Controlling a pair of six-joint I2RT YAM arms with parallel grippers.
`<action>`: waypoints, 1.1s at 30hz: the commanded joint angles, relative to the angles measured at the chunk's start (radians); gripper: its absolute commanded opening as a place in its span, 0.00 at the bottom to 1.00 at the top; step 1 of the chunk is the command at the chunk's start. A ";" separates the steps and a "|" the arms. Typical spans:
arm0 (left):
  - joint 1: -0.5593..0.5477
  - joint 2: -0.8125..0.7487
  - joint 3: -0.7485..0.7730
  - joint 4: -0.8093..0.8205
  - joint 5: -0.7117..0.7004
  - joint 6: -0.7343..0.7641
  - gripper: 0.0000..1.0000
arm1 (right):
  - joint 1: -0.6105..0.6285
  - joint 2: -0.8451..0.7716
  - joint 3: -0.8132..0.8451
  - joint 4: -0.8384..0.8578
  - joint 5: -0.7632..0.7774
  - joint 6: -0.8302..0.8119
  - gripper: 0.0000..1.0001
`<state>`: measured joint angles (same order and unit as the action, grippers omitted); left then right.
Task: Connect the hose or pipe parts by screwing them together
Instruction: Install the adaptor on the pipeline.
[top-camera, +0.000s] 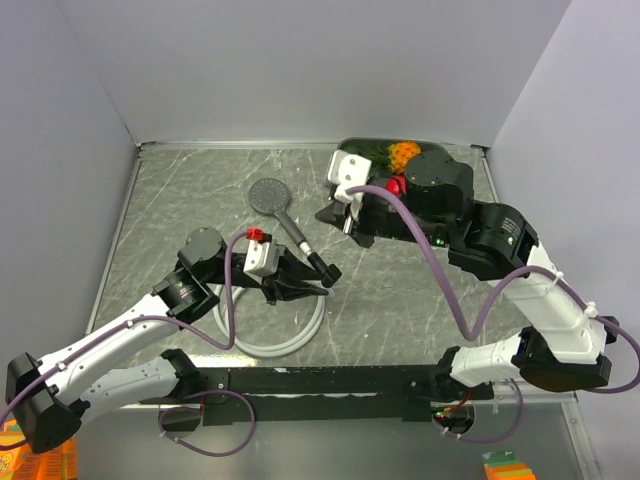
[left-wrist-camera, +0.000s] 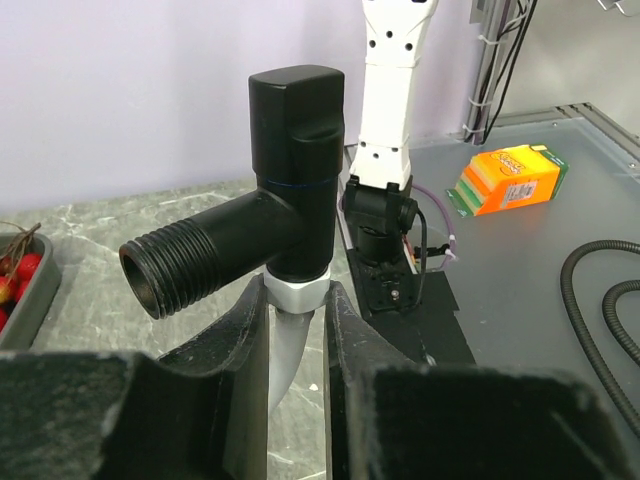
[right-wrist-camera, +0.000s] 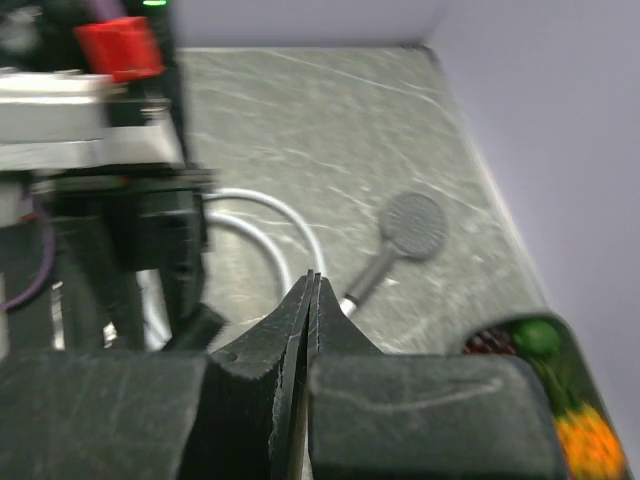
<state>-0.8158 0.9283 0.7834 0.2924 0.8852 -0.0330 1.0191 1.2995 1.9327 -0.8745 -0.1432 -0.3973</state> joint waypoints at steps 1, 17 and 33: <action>-0.003 -0.002 0.030 0.086 0.047 -0.005 0.01 | -0.051 -0.002 -0.058 0.016 -0.269 -0.028 0.00; -0.009 -0.006 0.010 0.131 0.069 -0.041 0.01 | -0.142 0.067 0.007 -0.069 -0.572 -0.101 0.00; -0.022 0.010 0.037 0.131 0.072 -0.041 0.01 | -0.142 0.208 0.166 -0.304 -0.593 -0.204 0.00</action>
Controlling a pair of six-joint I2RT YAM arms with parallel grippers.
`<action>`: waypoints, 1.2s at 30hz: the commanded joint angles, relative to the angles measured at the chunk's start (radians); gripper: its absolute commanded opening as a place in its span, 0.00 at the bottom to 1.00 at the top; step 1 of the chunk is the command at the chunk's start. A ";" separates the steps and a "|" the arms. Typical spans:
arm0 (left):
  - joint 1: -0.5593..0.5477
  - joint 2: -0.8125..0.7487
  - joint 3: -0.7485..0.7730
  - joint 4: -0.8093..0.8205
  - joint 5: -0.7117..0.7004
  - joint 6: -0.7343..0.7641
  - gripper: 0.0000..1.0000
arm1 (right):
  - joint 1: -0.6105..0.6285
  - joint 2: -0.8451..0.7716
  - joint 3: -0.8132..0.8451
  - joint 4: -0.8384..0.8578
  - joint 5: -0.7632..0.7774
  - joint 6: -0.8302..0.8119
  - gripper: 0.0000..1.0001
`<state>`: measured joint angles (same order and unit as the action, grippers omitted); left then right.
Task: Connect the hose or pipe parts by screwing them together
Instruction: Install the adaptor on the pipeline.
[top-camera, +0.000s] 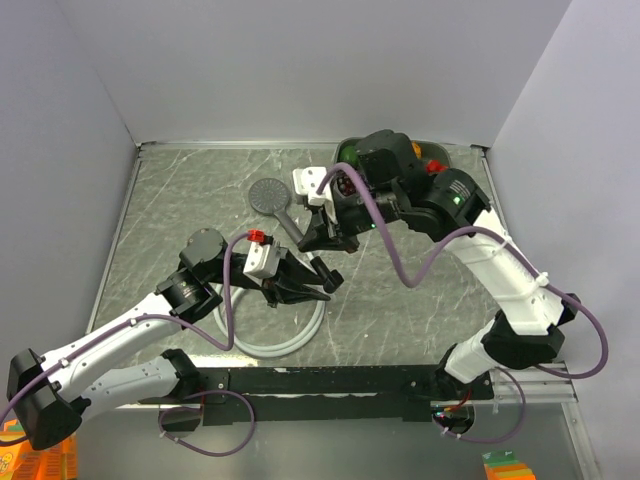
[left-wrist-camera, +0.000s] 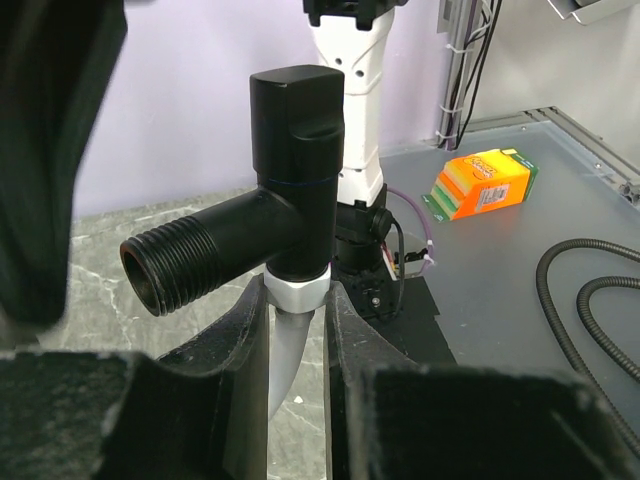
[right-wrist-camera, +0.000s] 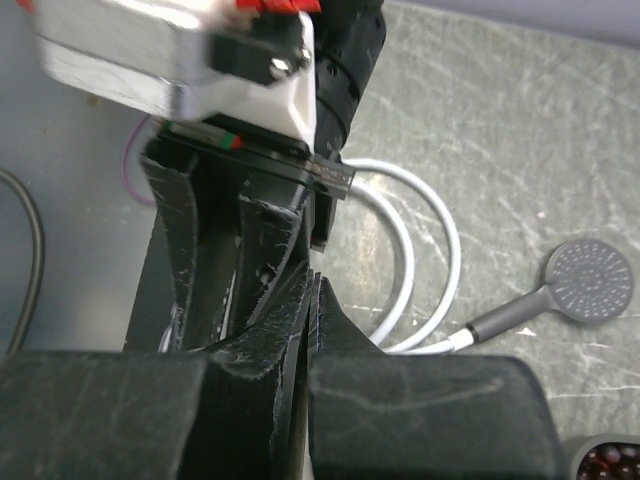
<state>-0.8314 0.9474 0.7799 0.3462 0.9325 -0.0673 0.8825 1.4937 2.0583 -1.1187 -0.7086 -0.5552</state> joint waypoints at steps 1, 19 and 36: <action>-0.008 -0.009 0.041 0.079 0.023 -0.005 0.01 | -0.005 0.013 0.034 -0.059 -0.023 -0.048 0.00; -0.005 -0.029 0.022 0.059 -0.021 0.008 0.01 | -0.010 -0.067 -0.081 -0.072 0.011 -0.037 0.00; 0.011 -0.027 0.002 0.063 -0.001 -0.028 0.01 | -0.037 -0.147 -0.065 0.170 0.155 0.017 0.00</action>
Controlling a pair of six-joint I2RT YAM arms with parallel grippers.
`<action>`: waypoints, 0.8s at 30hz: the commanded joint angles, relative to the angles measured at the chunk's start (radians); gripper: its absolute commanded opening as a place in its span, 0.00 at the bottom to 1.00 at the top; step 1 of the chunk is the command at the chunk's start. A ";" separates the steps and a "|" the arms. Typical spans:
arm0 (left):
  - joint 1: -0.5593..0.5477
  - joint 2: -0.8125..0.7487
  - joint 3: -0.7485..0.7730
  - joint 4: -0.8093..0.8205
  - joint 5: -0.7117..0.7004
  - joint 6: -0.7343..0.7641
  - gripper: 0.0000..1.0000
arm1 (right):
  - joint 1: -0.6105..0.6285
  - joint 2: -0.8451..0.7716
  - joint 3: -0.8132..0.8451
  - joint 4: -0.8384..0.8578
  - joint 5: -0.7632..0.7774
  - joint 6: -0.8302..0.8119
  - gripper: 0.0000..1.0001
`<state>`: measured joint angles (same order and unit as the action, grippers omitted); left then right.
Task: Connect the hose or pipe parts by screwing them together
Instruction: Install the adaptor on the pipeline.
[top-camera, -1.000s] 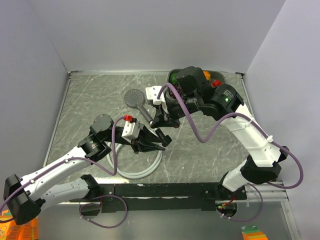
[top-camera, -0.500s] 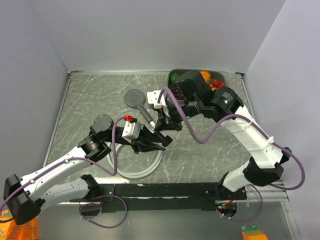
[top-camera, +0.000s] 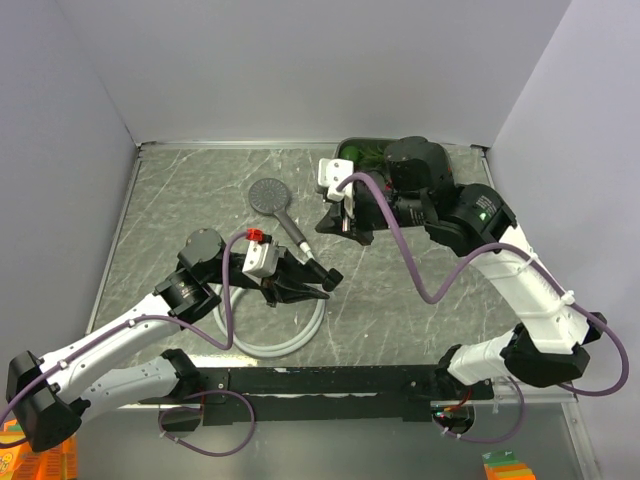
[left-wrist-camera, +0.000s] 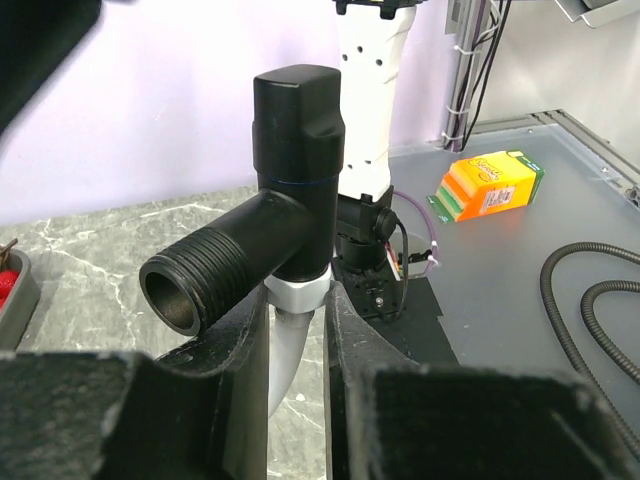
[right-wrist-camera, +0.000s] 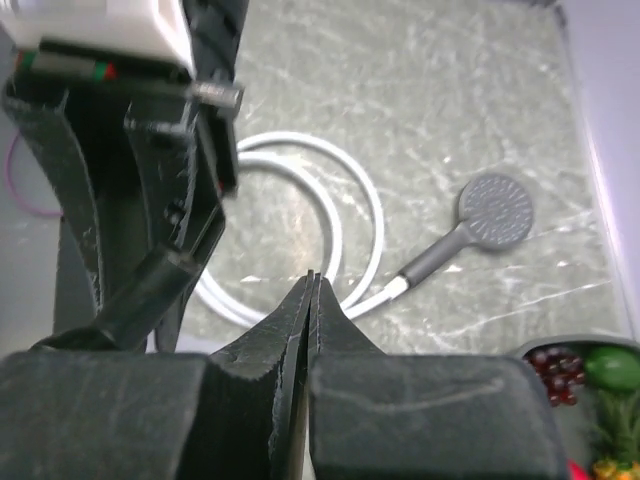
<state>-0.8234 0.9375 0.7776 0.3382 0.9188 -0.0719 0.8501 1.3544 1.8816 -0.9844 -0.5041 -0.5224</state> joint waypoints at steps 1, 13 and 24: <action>0.001 -0.014 0.000 0.079 0.014 -0.029 0.01 | -0.006 0.009 0.143 0.011 -0.100 -0.018 0.00; 0.000 0.004 -0.014 0.062 -0.017 -0.022 0.01 | 0.084 0.120 0.261 -0.183 -0.090 -0.047 0.00; 0.001 0.011 -0.009 0.056 -0.052 -0.009 0.01 | 0.247 0.164 0.278 -0.229 0.330 0.024 0.00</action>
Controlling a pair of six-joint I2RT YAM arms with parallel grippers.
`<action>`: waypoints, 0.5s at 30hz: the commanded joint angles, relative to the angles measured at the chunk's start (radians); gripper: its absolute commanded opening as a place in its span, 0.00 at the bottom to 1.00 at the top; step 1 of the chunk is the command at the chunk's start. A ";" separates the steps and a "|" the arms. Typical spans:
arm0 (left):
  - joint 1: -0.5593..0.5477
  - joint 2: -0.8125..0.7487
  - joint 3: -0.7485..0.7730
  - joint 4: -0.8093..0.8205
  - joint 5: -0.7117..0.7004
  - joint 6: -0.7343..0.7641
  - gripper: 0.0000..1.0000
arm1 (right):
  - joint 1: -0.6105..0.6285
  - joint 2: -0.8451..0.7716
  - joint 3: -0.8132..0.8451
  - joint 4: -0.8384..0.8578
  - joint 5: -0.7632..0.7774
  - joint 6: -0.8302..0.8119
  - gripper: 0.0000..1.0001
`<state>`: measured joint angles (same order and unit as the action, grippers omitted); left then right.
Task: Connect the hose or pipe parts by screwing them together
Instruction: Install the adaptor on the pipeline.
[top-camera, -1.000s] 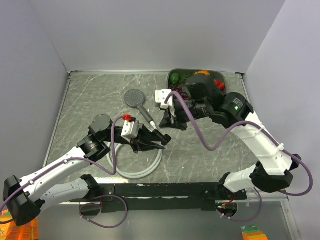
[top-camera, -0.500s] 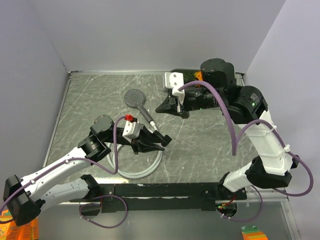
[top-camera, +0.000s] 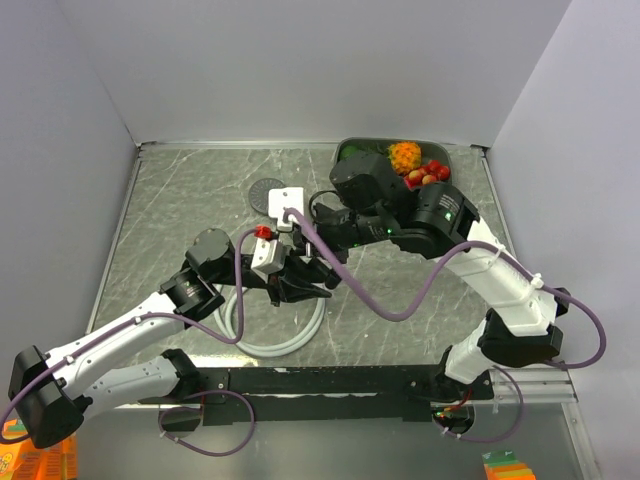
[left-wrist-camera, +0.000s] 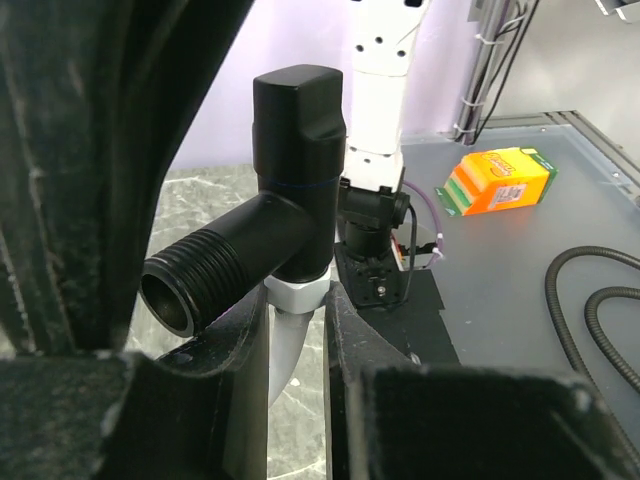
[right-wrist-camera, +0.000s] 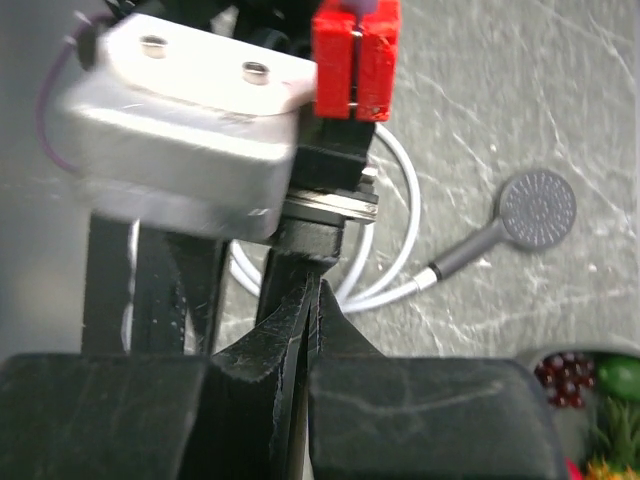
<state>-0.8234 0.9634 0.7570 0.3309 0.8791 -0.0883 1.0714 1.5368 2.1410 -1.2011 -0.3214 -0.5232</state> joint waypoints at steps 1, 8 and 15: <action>0.000 -0.017 0.011 0.065 -0.012 0.005 0.01 | 0.038 -0.009 0.026 -0.027 0.160 0.023 0.00; 0.001 -0.025 0.008 0.071 -0.019 0.001 0.01 | 0.088 0.042 0.069 -0.087 0.372 0.037 0.27; 0.000 -0.025 0.005 0.074 -0.022 0.004 0.01 | 0.093 0.006 0.088 -0.078 0.348 0.058 0.42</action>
<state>-0.8234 0.9638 0.7563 0.3309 0.8646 -0.0883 1.1564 1.5639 2.1891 -1.2709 -0.0132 -0.4896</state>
